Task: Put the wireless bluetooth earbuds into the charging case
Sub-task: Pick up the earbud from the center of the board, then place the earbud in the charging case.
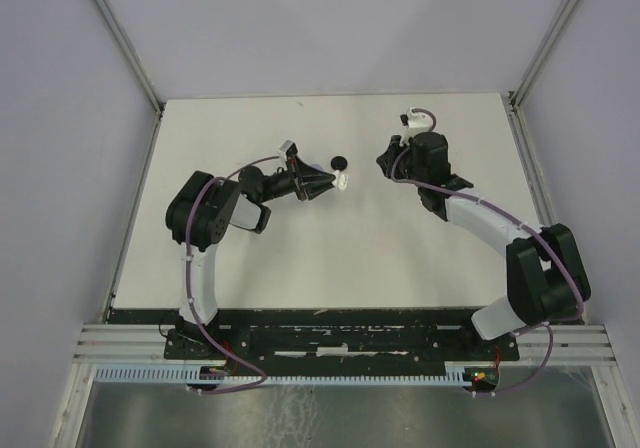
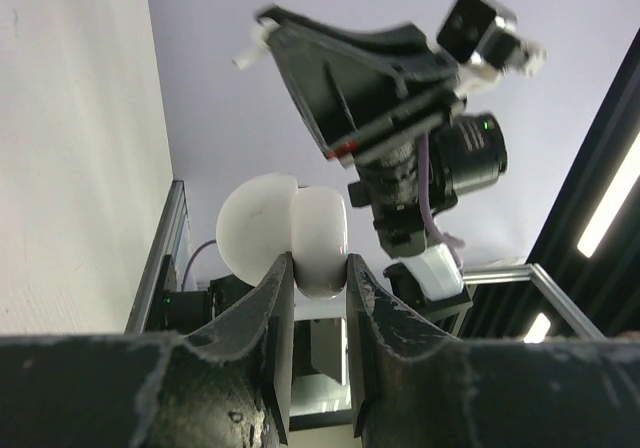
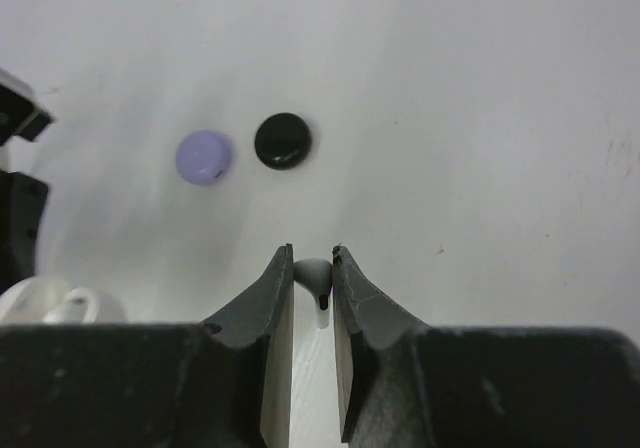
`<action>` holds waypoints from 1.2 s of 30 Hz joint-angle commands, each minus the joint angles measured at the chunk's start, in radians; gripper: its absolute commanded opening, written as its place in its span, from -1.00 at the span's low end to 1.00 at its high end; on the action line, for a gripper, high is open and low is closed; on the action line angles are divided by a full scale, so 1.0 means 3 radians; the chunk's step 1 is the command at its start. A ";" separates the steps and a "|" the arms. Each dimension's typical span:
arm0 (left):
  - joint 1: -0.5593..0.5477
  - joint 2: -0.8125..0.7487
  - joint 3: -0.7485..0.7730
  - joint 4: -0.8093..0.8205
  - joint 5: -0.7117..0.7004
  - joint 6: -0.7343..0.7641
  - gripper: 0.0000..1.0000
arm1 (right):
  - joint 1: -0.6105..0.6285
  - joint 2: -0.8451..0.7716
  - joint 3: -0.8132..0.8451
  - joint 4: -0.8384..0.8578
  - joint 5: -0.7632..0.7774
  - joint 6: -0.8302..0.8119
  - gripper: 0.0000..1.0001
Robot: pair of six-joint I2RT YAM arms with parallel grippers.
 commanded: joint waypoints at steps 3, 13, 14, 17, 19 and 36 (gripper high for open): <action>-0.0022 0.0207 0.0175 0.0674 -0.0149 -0.0217 -0.94 | 0.0025 -0.0477 -0.0422 0.1101 -0.0619 -0.0093 -0.75; -0.0138 0.0347 0.0346 0.0675 -0.0216 -0.0395 -0.94 | 0.0204 -0.0672 -0.0677 0.1636 -0.1047 -0.0265 -0.77; -0.0150 0.0350 0.0356 0.0673 -0.0219 -0.0406 -0.94 | 0.0234 -0.0673 -0.0688 0.1665 -0.1061 -0.0299 -0.77; -0.0172 0.0350 0.0373 0.0675 -0.0249 -0.0440 -0.94 | 0.0303 -0.0652 -0.0703 0.1717 -0.1098 -0.0375 -0.79; -0.0182 0.0336 0.0370 0.0675 -0.0261 -0.0466 -0.94 | 0.0336 -0.0634 -0.0718 0.1739 -0.1085 -0.0438 -0.81; -0.0255 0.0187 0.0305 0.0675 -0.0350 -0.0577 -0.94 | 0.0460 -0.0520 -0.0794 0.1795 -0.0949 -0.0711 -0.85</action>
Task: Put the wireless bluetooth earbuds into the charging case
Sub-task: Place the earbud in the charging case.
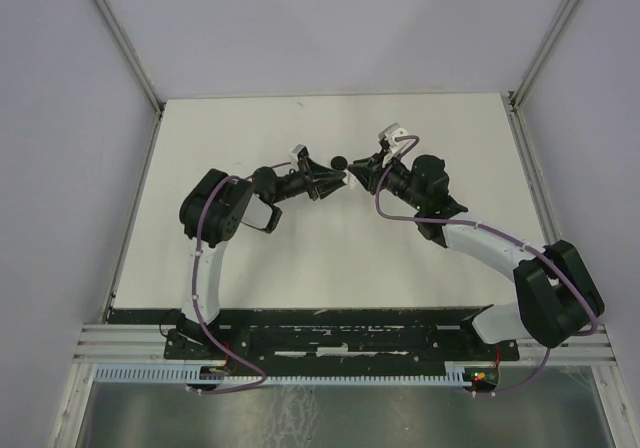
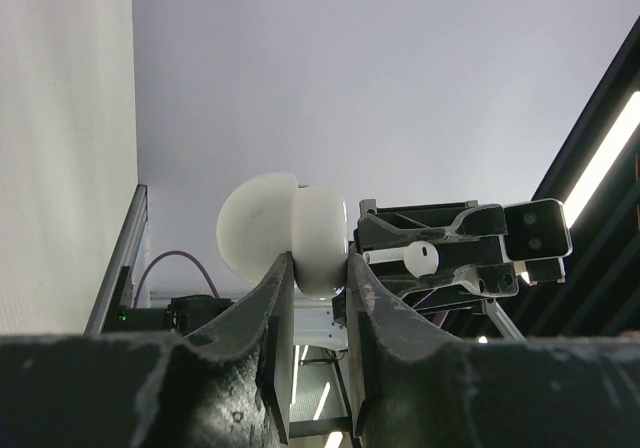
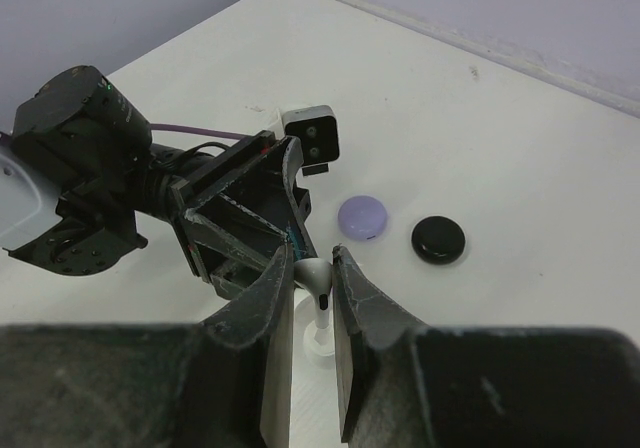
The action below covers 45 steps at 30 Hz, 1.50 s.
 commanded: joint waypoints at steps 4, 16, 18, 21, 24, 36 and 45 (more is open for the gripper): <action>-0.0049 -0.0205 -0.0009 0.0671 -0.0042 -0.0114 -0.94 | 0.0026 0.0078 -0.0027 0.0235 0.0049 -0.0105 -0.86; -0.0065 -0.0326 -0.0046 0.0674 -0.0037 -0.0112 -0.94 | 0.0030 0.0108 -0.0046 0.0232 0.0107 -0.0150 -0.88; -0.0062 -0.0327 -0.0036 0.0674 -0.0041 -0.0118 -0.94 | 0.0030 0.0105 -0.0048 0.0232 0.0105 -0.0153 -0.88; -0.0068 -0.0317 -0.0027 0.0673 -0.0046 -0.0124 -0.94 | 0.0026 0.0091 -0.0062 0.0229 0.0091 -0.0152 -0.89; -0.0065 -0.0312 -0.0018 0.0673 -0.0056 -0.0129 -0.94 | 0.0027 0.0072 -0.0090 0.0230 0.0089 -0.0149 -0.89; -0.0065 -0.0306 0.0031 0.0670 -0.0065 -0.0147 -0.94 | 0.0027 0.0035 -0.0135 0.0250 0.0082 -0.0142 -0.55; -0.0068 -0.0289 0.0070 0.0671 -0.0078 -0.0154 -0.94 | 0.0029 -0.0022 -0.0186 0.0287 0.0100 -0.0105 -0.32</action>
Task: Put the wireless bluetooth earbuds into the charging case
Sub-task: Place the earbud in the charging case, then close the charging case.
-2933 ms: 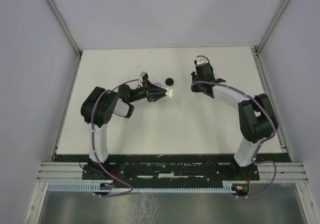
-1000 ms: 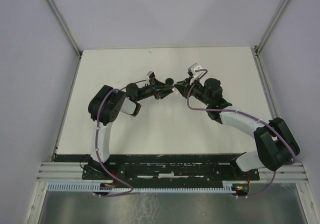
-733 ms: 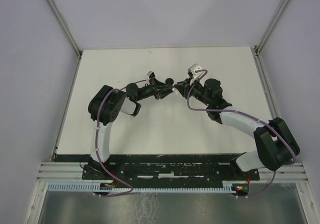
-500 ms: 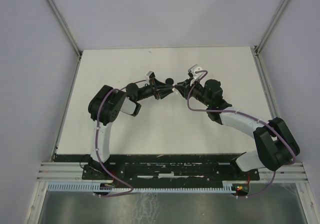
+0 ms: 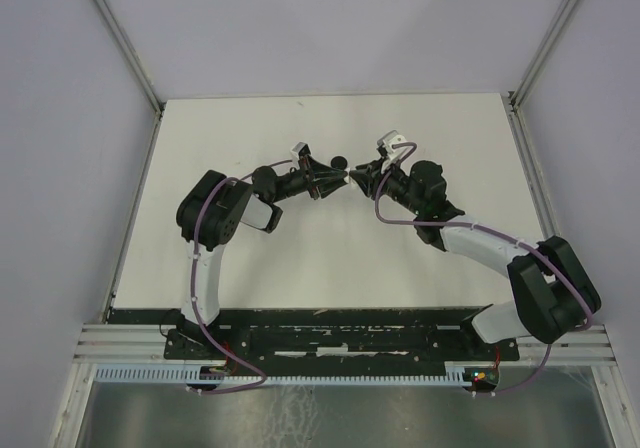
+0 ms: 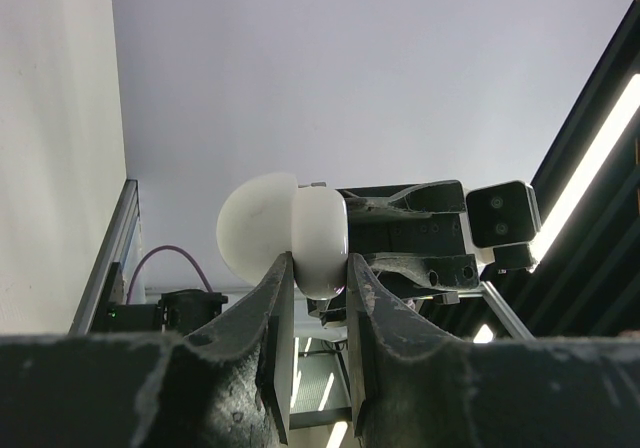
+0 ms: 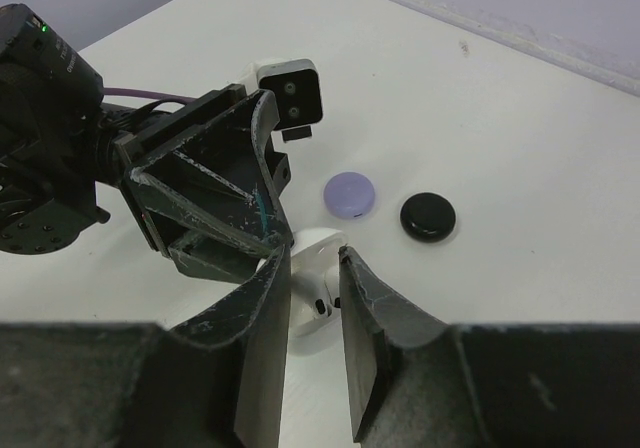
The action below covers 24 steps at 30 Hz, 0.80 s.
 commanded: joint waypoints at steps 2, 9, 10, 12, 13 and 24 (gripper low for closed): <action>-0.0014 -0.0143 0.0112 0.0672 -0.0073 -0.0133 -0.94 | 0.0012 -0.0150 -0.0034 0.0136 0.0029 0.0011 -0.31; -0.0015 -0.0130 0.0103 0.0674 -0.0065 -0.0113 -0.94 | 0.0014 -0.0294 -0.0088 0.0233 0.0135 0.0099 -0.30; -0.0016 -0.0122 0.0099 0.0674 -0.0056 -0.0098 -0.94 | 0.0014 -0.0372 -0.0108 0.0249 0.0190 0.0133 -0.28; -0.0014 -0.0102 0.0094 0.0673 -0.0024 -0.0040 -0.94 | 0.0013 -0.0523 -0.0075 0.0110 0.0459 0.0204 -0.17; -0.0014 -0.0088 0.0081 0.0670 -0.0011 -0.0005 -0.94 | 0.0015 -0.0576 0.0013 -0.0134 0.0694 0.0237 -0.06; -0.0015 0.0066 0.0098 0.0674 -0.0478 -0.0209 -0.94 | 0.0120 -0.0738 0.0328 -0.1824 0.1875 0.0104 0.98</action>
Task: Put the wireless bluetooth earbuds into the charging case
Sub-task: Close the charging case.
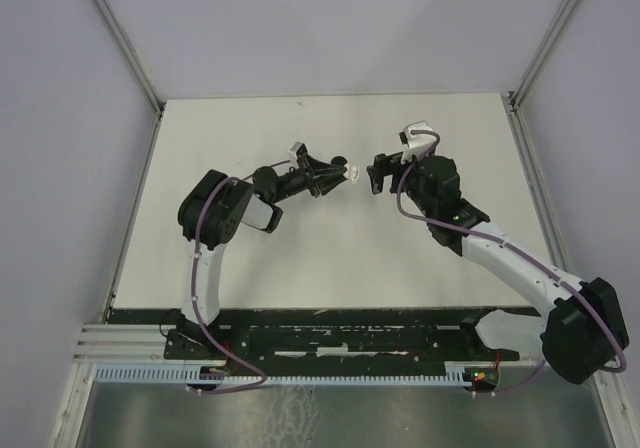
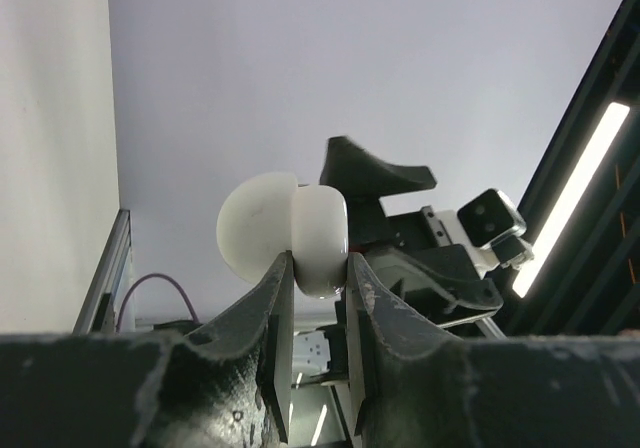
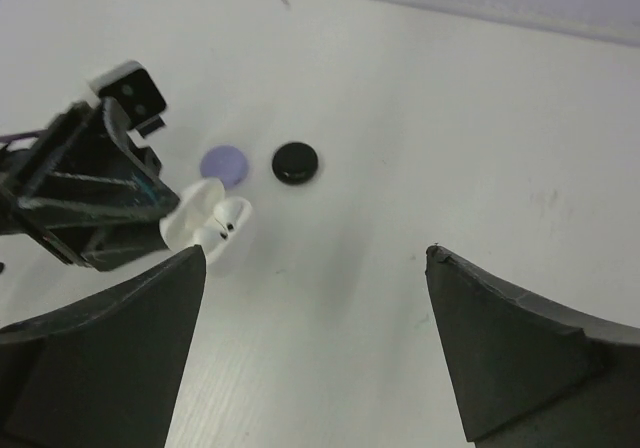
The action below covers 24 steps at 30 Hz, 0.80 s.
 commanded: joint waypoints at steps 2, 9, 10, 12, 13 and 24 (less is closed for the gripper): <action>-0.0015 0.0038 0.0091 0.0673 -0.0458 -0.0286 -0.94 | 0.0115 0.0150 0.0190 -0.0752 0.0856 -0.0111 0.99; -0.0025 0.0018 0.0160 0.0671 -0.0668 -0.0399 -0.94 | 0.0291 0.0581 0.0217 -0.0492 0.0942 -0.0240 0.99; -0.0032 0.0006 0.0151 0.0669 -0.0689 -0.0404 -0.94 | 0.0310 0.0618 0.0178 -0.0335 0.0901 -0.0259 0.99; -0.0044 -0.0015 0.0133 0.0669 -0.0721 -0.0426 -0.94 | 0.0327 0.0673 0.0096 -0.0036 0.0732 -0.0280 0.99; -0.0054 -0.0024 0.0114 0.0668 -0.0724 -0.0434 -0.94 | 0.0333 0.0695 0.0054 0.0126 0.0656 -0.0279 0.99; -0.0161 -0.0104 -0.0027 0.0670 -0.0756 -0.0431 -0.94 | 0.0340 0.1174 0.0249 0.0608 0.0512 -0.0296 0.99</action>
